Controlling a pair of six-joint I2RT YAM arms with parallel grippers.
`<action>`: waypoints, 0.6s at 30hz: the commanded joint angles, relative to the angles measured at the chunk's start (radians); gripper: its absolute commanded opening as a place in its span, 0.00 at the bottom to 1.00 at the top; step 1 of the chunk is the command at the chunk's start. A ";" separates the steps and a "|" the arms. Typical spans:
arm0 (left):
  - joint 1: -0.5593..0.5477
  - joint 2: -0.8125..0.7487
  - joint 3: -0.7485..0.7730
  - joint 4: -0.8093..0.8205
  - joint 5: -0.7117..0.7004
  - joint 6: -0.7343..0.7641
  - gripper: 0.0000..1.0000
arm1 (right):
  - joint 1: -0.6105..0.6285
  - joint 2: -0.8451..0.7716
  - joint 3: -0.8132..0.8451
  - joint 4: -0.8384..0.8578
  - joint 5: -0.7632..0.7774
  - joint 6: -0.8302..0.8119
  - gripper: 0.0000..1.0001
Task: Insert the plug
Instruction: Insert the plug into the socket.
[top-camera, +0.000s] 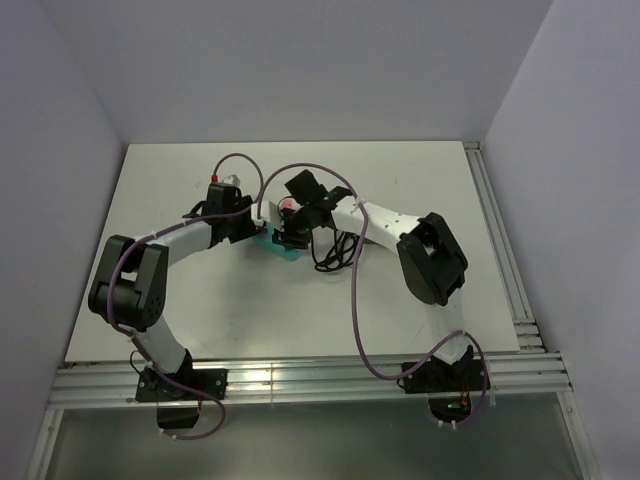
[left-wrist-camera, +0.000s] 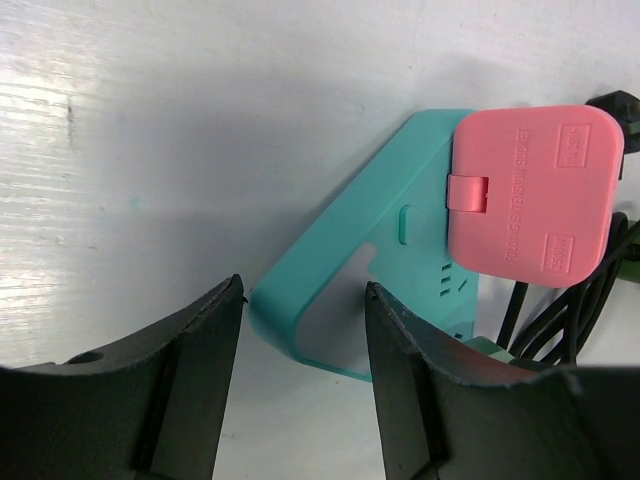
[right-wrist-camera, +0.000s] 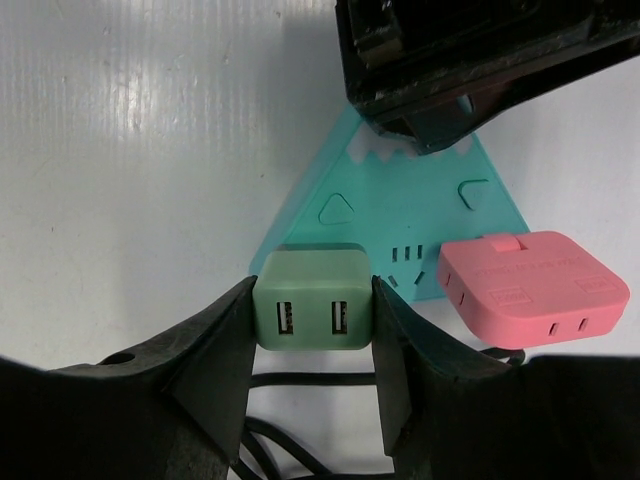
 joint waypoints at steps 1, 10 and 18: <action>0.004 -0.026 -0.016 -0.035 -0.033 0.011 0.57 | 0.023 0.119 0.029 -0.164 0.099 0.019 0.00; 0.029 -0.027 -0.025 -0.051 -0.072 -0.006 0.58 | 0.037 0.202 0.128 -0.238 0.116 0.034 0.00; 0.066 0.020 -0.025 -0.057 -0.070 -0.019 0.57 | 0.017 0.220 0.182 -0.291 0.121 0.057 0.00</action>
